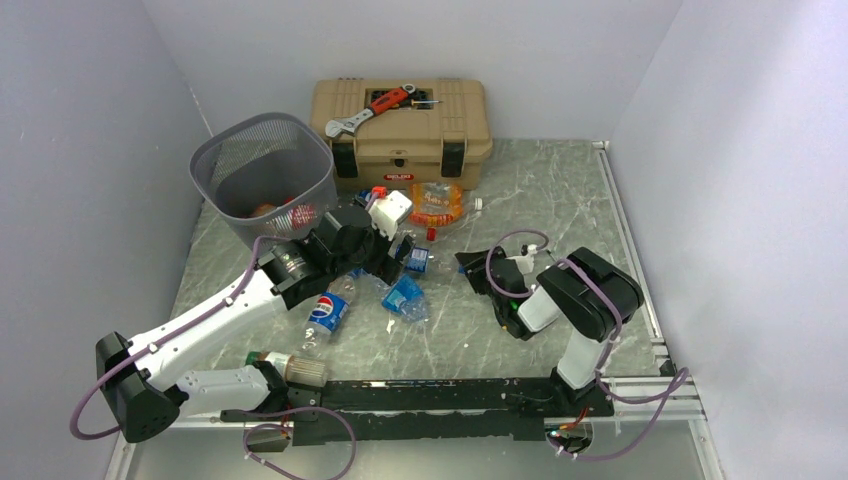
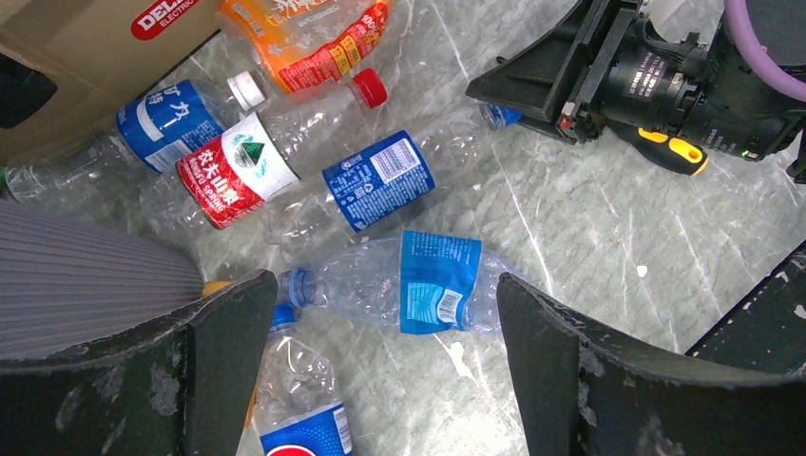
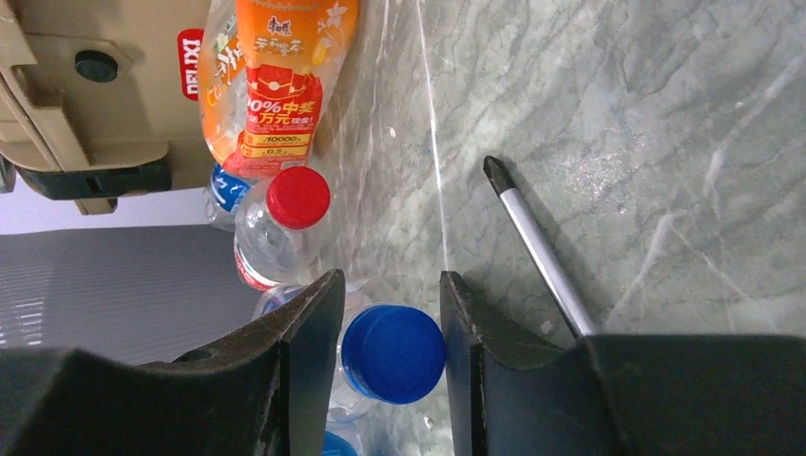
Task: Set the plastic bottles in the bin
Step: Pick up the plastic bottle at the center of the board.
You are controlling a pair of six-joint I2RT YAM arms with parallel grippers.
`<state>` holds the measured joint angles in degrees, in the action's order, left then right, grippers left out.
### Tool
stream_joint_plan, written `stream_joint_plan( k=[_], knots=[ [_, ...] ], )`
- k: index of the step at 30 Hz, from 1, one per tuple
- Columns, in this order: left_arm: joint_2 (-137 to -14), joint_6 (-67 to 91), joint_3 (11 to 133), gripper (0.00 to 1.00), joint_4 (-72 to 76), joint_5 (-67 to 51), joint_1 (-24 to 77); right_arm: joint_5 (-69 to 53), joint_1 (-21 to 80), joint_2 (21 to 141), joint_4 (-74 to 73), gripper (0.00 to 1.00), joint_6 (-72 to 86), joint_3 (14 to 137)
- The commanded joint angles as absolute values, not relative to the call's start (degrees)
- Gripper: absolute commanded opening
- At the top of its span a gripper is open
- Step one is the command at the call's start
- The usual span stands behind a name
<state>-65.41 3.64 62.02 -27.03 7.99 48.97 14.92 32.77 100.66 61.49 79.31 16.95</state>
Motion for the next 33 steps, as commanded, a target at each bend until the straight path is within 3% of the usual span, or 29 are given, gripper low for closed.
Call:
stream_joint_plan(
  k=[1,6,12,13,14,20,25,28,33],
  knots=[
    [-65.22,3.18,62.75,0.91,-25.51,8.61,49.26,15.56,32.60,101.13,65.83,0.41,79.03,16.63],
    [-64.80,3.16,62.53,0.91,-25.10,9.05,49.30,16.46,32.61,93.23,61.58,0.30,73.43,14.47],
    [-63.15,3.72,61.70,0.90,-24.03,13.20,49.30,18.66,32.61,74.25,49.33,0.16,64.11,12.15],
    [-62.24,3.53,61.17,0.90,-23.37,14.42,49.23,18.86,32.67,69.49,45.24,0.12,62.22,12.52],
    [-61.16,3.21,60.53,0.91,-22.61,15.58,49.29,19.03,32.66,64.79,40.59,0.00,60.09,13.35],
    [-52.60,-3.65,54.36,0.97,-13.68,14.64,49.27,14.67,32.70,45.76,3.14,0.00,39.73,29.16],
    [-45.95,-12.24,48.65,0.99,-9.09,-5.20,49.28,9.02,32.83,48.38,-28.36,0.00,25.91,50.00],
    [-47.65,-12.85,48.89,0.99,-10.65,-16.05,49.25,6.18,33.10,50.82,-39.59,0.00,20.82,56.62],
    [-56.31,-12.15,55.50,1.00,-19.68,-27.61,49.28,2.41,36.68,50.99,-45.08,0.00,15.95,61.68]
  ],
)
